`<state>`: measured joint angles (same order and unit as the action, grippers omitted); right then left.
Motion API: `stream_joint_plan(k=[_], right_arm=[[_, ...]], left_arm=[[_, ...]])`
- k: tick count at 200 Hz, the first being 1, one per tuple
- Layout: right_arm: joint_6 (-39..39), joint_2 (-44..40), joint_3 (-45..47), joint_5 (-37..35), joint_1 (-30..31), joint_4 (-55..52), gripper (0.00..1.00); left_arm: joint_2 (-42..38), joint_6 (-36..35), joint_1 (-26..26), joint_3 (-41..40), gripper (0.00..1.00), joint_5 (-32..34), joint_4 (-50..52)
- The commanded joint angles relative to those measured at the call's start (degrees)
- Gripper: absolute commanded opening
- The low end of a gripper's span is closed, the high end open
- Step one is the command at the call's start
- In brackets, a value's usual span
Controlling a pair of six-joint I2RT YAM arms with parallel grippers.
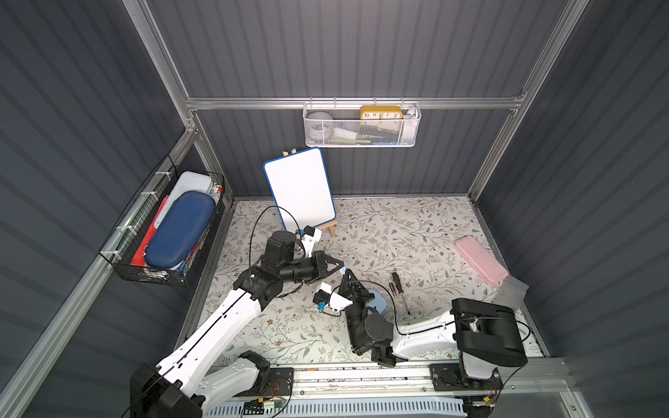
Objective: Remove the battery from the alarm
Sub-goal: Pick up the cover from the alarm.
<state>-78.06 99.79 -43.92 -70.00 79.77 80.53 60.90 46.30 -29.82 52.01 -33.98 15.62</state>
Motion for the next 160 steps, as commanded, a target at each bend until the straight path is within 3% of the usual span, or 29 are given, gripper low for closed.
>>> stream_joint_plan(k=[1, 12, 48, 74, 92, 147, 160], right_arm=[[0.3, 0.4, -1.5, -0.1, -0.4, 0.4, 0.0], [0.2, 0.1, -1.7, -0.1, -0.4, 0.4, 0.0], [-0.4, -0.4, -2.7, 0.2, -0.5, 0.4, 0.0], [-0.4, 0.0, -3.4, 0.3, -0.4, 0.4, 0.0], [-0.6, 0.4, -4.1, 0.2, -0.5, 0.4, 0.0], [0.1, -5.5, 0.9, -5.2, 0.8, -0.1, 0.0], [4.8, -9.2, 2.2, -7.4, 2.2, -9.2, 0.0]], left_arm=[[-2.2, 0.5, -0.5, -0.7, 0.0, -4.1, -0.4], [-2.4, 0.7, -0.5, -0.8, 0.0, -4.2, -0.5], [-3.3, 2.1, -0.5, -1.9, 0.37, -4.7, -1.6], [-4.2, 3.2, -0.5, -3.2, 0.44, -5.2, -3.2], [-4.6, 3.2, -0.5, -3.1, 0.56, -4.3, -2.5], [-5.6, 0.2, -0.4, 2.6, 0.71, 9.8, 7.1], [-4.7, -1.6, -0.4, 4.6, 0.72, 11.8, 8.4]])
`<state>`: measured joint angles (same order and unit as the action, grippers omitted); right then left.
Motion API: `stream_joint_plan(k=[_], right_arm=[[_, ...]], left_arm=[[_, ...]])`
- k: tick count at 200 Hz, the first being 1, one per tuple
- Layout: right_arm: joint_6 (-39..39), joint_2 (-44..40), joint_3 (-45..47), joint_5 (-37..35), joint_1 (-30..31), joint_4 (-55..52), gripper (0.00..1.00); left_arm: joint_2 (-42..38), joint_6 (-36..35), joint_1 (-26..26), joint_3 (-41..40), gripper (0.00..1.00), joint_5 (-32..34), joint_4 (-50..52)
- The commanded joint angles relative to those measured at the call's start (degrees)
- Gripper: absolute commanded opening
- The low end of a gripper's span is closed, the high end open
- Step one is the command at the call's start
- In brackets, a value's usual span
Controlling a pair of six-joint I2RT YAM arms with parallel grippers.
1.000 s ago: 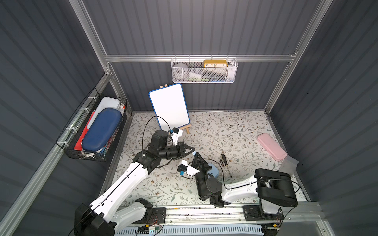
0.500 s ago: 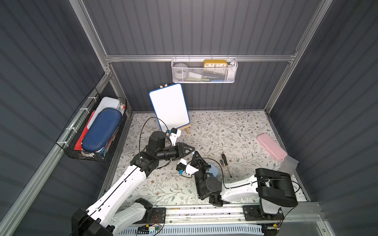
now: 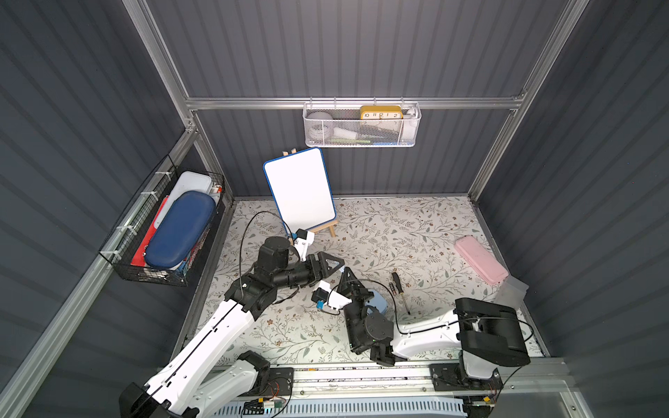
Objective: Remove the battery from the alarm
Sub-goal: Pick up the cover from the alarm, then place the cover on the alarm.
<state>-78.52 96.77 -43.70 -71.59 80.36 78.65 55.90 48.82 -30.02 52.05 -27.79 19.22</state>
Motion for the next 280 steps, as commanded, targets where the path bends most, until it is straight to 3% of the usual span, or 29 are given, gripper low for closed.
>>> stream_joint_plan(k=[1, 16, 27, 43, 50, 61, 70, 111, 151, 186, 202, 233, 280], right_arm=[[5.9, -6.6, 2.1, -5.9, 1.7, -8.4, 0.0], [19.0, -13.6, 2.2, -8.2, 2.8, -28.4, 0.0], [36.5, -20.4, 0.2, -8.4, 2.9, -52.0, 0.0], [73.5, -29.1, -10.1, -1.6, 1.5, -98.7, 0.0], [81.7, -31.2, -13.9, 4.3, -0.9, -110.2, 0.0], [88.2, -34.3, -16.9, 12.4, -3.6, -117.9, 0.0], [88.1, -37.4, -17.2, 23.7, -7.9, -118.6, 0.0], [98.5, -46.2, -15.2, 55.5, -22.3, -122.6, 0.0], [106.3, -44.7, -5.2, 92.7, -37.1, -113.5, 0.0], [114.3, -42.4, 3.4, 104.1, -46.5, -98.8, 0.0], [115.7, -39.7, 4.8, 106.0, -49.8, -97.2, 0.0], [118.7, -31.9, 7.2, 113.3, -51.6, -91.5, 0.0], [118.1, -28.5, 10.6, 109.7, -52.5, -88.9, 0.0]], left_arm=[[0.4, -4.2, -0.2, 4.7, 0.72, 5.7, 4.8], [0.9, -5.7, -0.1, 6.4, 0.73, 7.7, 5.4], [1.2, -6.9, -0.1, 7.7, 0.74, 8.8, 5.6], [1.5, -7.8, -0.1, 8.8, 0.74, 9.5, 5.6], [1.5, -7.9, 0.0, 8.9, 0.74, 9.6, 5.3], [1.4, -7.9, 0.0, 8.3, 0.73, 9.3, 4.4], [1.5, -7.8, 0.0, 7.8, 0.73, 8.8, 3.4], [2.6, -7.8, 0.0, 5.1, 0.73, 6.4, -1.0], [4.7, -8.5, 0.0, 0.3, 0.72, 4.6, -6.0], [6.6, -8.7, 0.0, -2.2, 0.72, 3.2, -9.1], [7.4, -9.1, 0.0, -3.0, 0.72, 2.5, -10.2], [9.3, -9.9, 0.0, -5.5, 0.71, 0.5, -13.4], [10.1, -9.2, 0.0, -7.4, 0.7, -0.2, -15.4]])
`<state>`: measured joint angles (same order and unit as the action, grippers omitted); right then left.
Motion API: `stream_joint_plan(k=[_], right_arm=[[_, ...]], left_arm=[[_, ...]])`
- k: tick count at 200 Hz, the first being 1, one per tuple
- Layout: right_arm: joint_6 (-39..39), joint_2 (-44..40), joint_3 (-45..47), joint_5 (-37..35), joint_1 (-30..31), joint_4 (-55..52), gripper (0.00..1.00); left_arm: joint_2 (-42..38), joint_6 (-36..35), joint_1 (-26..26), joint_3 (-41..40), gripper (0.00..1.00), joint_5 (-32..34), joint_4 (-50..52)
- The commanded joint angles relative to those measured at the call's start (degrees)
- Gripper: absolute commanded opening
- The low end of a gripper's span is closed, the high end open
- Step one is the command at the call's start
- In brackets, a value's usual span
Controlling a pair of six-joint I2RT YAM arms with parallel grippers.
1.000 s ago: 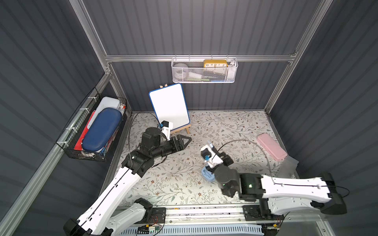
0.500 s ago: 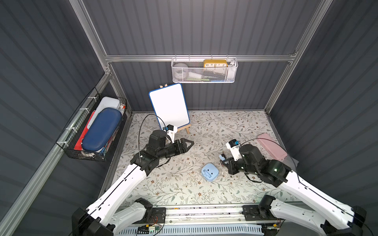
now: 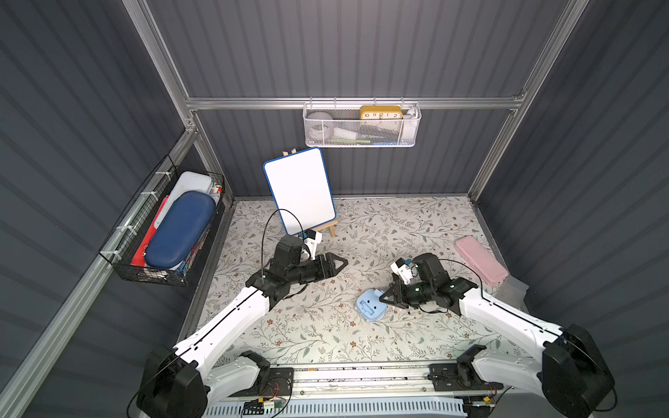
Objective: Remove the battery from the alarm
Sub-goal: Place the cover on the alarm.
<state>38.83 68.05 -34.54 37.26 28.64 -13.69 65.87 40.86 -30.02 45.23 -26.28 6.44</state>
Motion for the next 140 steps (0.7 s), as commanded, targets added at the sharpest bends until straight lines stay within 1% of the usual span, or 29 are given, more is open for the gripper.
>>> stream_joint_plan(k=[1, 18, 24, 57, 93, 140], right_arm=[[0.7, 0.3, 1.5, 0.8, -0.8, 3.5, 0.0], [0.2, 1.0, 2.5, 0.6, -1.0, 4.4, 0.0], [0.2, 3.1, 2.7, 0.7, -1.2, 5.2, 0.0], [-0.2, 7.4, 3.6, 2.3, -1.8, 7.2, 0.0], [0.5, 7.4, 4.3, 2.1, -2.4, 9.7, 0.0], [1.3, 10.0, 5.1, 3.6, -2.4, 11.4, 0.0]], left_arm=[[0.1, -1.2, 0.0, -0.6, 0.7, -1.8, -2.7], [0.3, -1.2, 0.0, -1.0, 0.7, -2.1, -3.2], [0.6, -1.2, 0.0, -1.0, 0.7, -2.2, -3.3], [1.2, -1.1, 0.0, -0.9, 0.68, -2.8, -3.3], [0.5, -0.4, 0.0, -1.5, 0.68, -2.2, -3.5], [0.9, -0.6, 0.0, -1.1, 0.68, -2.1, -3.3]])
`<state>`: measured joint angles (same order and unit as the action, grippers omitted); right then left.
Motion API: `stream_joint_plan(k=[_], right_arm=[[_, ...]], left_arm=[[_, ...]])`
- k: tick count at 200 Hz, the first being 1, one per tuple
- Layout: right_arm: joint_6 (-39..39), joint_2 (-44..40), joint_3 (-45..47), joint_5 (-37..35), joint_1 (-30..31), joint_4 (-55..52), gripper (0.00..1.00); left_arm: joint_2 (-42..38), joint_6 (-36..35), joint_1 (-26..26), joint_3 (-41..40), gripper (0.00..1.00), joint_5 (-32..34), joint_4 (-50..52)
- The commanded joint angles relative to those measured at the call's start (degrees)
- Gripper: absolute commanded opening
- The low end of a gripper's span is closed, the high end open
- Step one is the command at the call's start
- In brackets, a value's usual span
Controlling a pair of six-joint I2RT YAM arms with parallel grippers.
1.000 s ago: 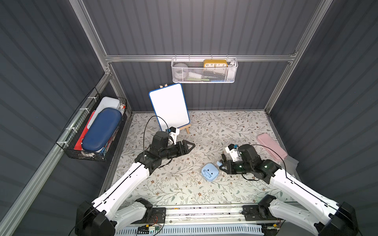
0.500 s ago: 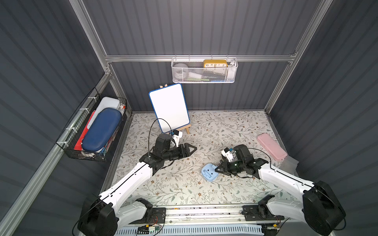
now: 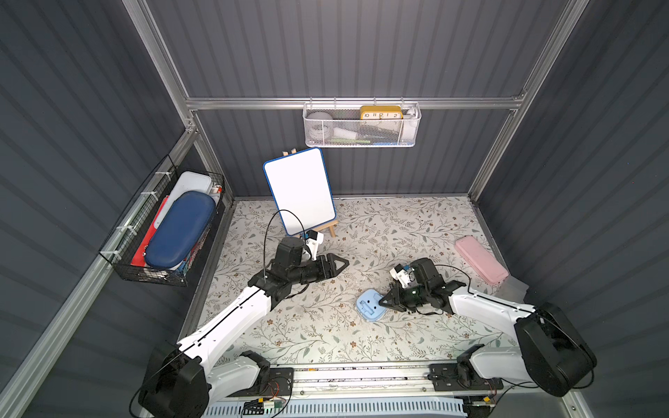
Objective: Remove the battery from the alarm
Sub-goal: Place the cover on the alarm.
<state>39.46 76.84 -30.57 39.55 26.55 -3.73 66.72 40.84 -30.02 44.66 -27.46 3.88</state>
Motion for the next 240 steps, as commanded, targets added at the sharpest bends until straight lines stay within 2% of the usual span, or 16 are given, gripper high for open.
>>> stream_joint_plan(k=[1, 14, 29, 84, 110, 147, 165, 225, 240], right_arm=[[0.7, 1.2, 1.2, 1.4, -0.3, 1.5, 0.01], [1.1, 1.4, 1.4, 1.6, -0.3, 1.7, 0.02], [1.4, 1.0, 1.7, 1.6, -0.3, 1.9, 0.08], [3.0, 1.2, 2.3, 2.2, -0.3, 2.4, 0.18], [4.0, 0.9, 2.5, 2.4, -0.2, 2.6, 0.18], [4.2, 0.3, 2.5, 3.0, -0.1, 1.8, 0.28], [4.7, -0.2, 2.5, 3.3, 0.0, 1.9, 0.3], [2.6, -1.8, 0.8, 1.8, 0.5, -5.6, 0.4], [1.6, -1.9, -0.7, -1.8, 0.7, -9.0, 0.42]], left_arm=[[0.0, -0.6, 0.0, -0.5, 0.68, -1.0, -0.7], [-0.1, -0.6, 0.0, -0.7, 0.68, -0.9, -0.7], [-0.4, -0.6, 0.0, -0.7, 0.68, -0.9, -0.5], [-1.4, -0.5, 0.0, -0.8, 0.68, -0.6, -0.5], [-1.7, -0.5, 0.0, -1.0, 0.68, -0.7, -0.7], [-1.8, -0.4, 0.0, -0.9, 0.68, -1.0, -1.2], [-1.9, -0.5, 0.0, -0.9, 0.68, -1.3, -1.1], [-2.8, -0.3, 0.0, -1.1, 0.67, -2.7, -1.6], [-2.7, -0.1, 0.0, -1.4, 0.67, -3.2, -2.3]])
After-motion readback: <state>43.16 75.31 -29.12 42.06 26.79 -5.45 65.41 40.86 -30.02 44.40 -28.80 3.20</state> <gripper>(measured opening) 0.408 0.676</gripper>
